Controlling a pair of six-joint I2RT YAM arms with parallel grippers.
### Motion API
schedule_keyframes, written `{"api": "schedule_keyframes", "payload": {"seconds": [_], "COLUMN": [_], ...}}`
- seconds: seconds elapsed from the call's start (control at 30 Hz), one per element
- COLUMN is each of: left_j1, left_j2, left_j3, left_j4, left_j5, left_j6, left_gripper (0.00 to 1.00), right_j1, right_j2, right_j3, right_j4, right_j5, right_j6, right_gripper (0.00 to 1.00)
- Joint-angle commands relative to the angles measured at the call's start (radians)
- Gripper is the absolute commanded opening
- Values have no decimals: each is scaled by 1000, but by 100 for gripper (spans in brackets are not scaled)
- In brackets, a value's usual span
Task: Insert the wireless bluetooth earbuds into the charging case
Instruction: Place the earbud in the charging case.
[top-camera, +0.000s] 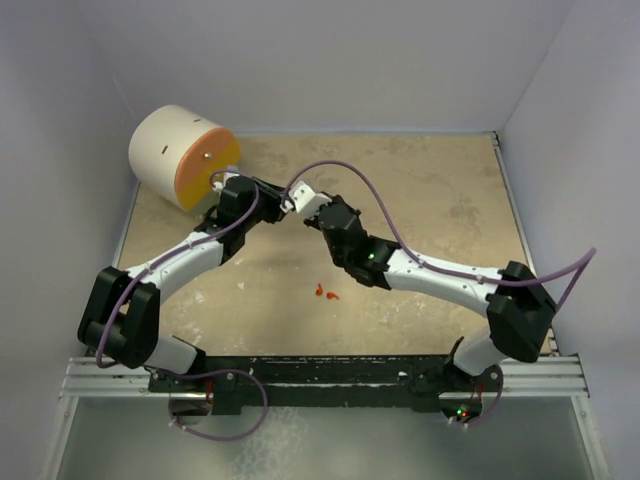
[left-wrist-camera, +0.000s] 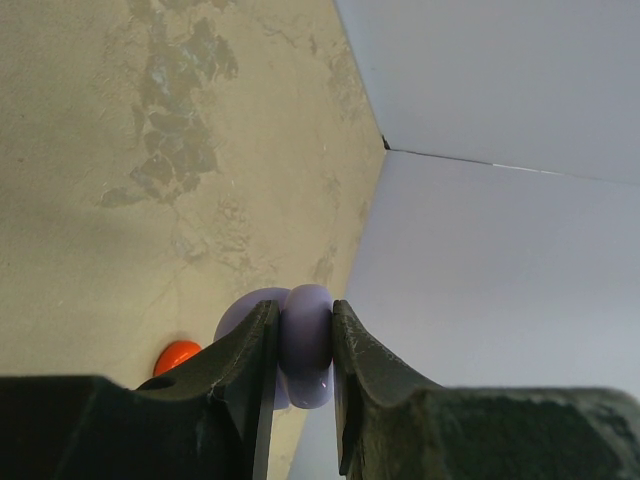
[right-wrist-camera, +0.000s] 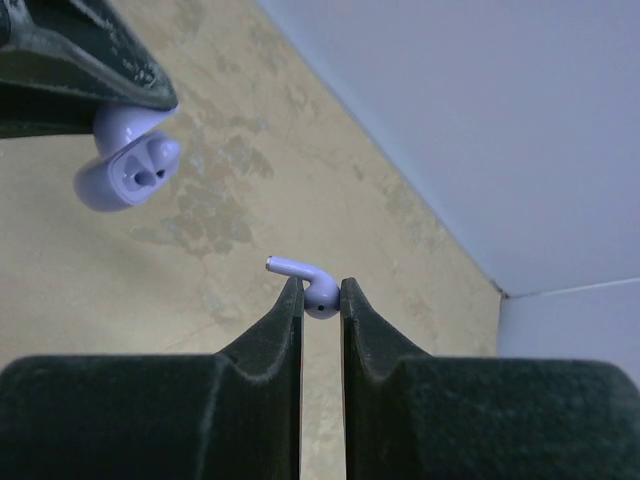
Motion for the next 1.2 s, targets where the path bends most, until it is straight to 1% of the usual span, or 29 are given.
{"api": "schedule_keyframes", "payload": {"seconds": [0.0, 0.1, 0.17, 0.27, 0.43, 0.57, 0.73, 0.83, 1.17], "left_j1": [-4, -4, -4, -5, -4, -4, -8, -14, -24], "left_j2": [-35, -35, -35, -40, -66, -71, -65, -63, -64], "left_j3": [20, 15, 13, 3, -10, -9, -11, -8, 3], "left_j4": [26, 37, 45, 57, 65, 66, 80, 82, 83], "left_j5": [14, 33, 53, 73, 82, 83, 89, 82, 57], "left_j6": [28, 30, 33, 36, 43, 50, 46, 48, 69], "left_gripper": [0, 0, 0, 0, 0, 0, 0, 0, 0], "right_j1": [-19, -29, -31, -37, -51, -56, -63, -74, -132], "right_j2": [-114, -136, -144, -145, -137, -161, -167, -178, -193], "right_j3": [-61, -103, -142, -172, -221, -233, -265, -297, -328], "right_j4": [295, 365, 453, 542, 609, 609, 628, 650, 663], "right_j5": [-88, -109, -117, -140, -208, -303, -371, -439, -630], "right_j6": [-189, -264, -336, -409, -474, -479, -562, -596, -577], "right_gripper": [0, 0, 0, 0, 0, 0, 0, 0, 0]}}
